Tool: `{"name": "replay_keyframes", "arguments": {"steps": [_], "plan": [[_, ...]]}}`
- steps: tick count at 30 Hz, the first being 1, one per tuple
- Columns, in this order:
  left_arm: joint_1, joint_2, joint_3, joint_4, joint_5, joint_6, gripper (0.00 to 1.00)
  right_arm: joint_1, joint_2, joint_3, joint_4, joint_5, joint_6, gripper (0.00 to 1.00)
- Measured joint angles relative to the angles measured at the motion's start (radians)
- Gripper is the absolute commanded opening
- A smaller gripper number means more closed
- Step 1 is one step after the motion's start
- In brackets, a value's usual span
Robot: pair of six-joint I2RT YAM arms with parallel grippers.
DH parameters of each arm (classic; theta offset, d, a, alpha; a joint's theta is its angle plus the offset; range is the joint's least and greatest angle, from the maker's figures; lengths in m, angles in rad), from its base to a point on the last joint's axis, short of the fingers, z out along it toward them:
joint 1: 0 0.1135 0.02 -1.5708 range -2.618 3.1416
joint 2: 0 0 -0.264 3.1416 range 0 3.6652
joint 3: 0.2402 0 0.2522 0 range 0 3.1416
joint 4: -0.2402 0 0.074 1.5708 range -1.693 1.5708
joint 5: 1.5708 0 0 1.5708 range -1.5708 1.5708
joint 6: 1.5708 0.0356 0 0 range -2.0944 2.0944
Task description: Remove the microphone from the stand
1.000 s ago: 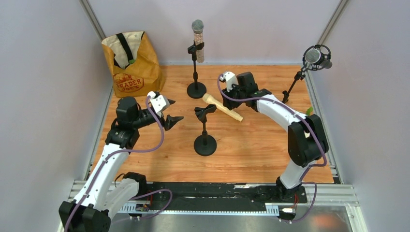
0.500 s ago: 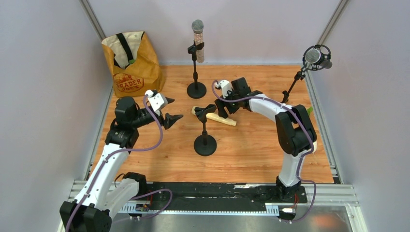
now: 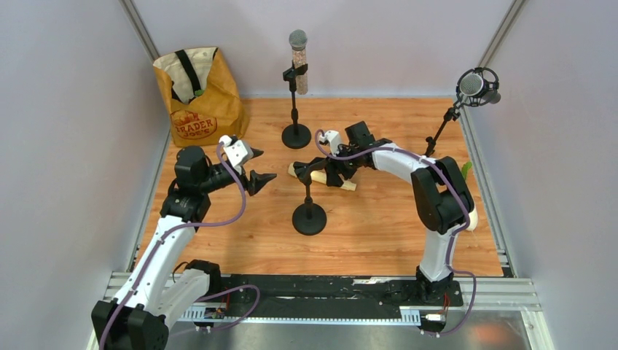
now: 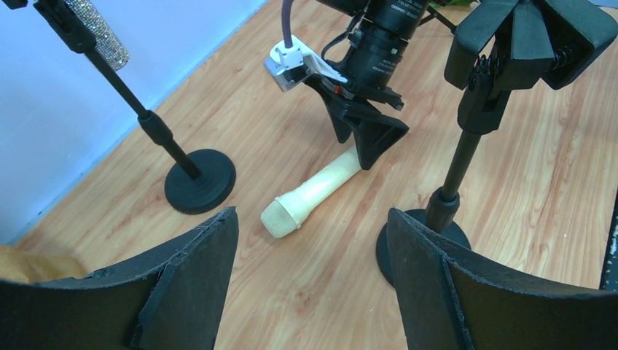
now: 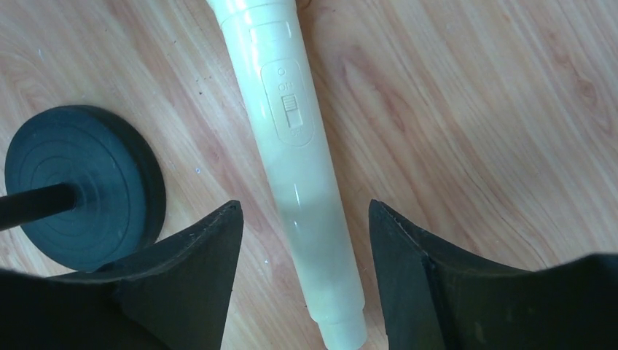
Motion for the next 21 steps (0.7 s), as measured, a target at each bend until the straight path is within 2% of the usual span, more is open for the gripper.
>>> {"name": "replay_keyframes", "arguments": {"steps": [6,10,13,21], "plan": [[0.002,0.002,0.000,0.016,-0.012,-0.011,0.82,0.012,0.020,0.000,-0.018,0.009,-0.021,0.42],[0.003,0.002,-0.005,0.034,-0.023,-0.015,0.82,0.027,0.050,0.002,-0.018,0.017,-0.027,0.38],[0.006,0.005,-0.009,0.042,-0.034,-0.018,0.82,0.053,0.052,0.010,-0.020,0.031,-0.030,0.24],[0.007,0.011,-0.015,0.056,-0.038,-0.030,0.82,0.122,0.111,0.099,-0.026,0.080,-0.013,0.23]]}}
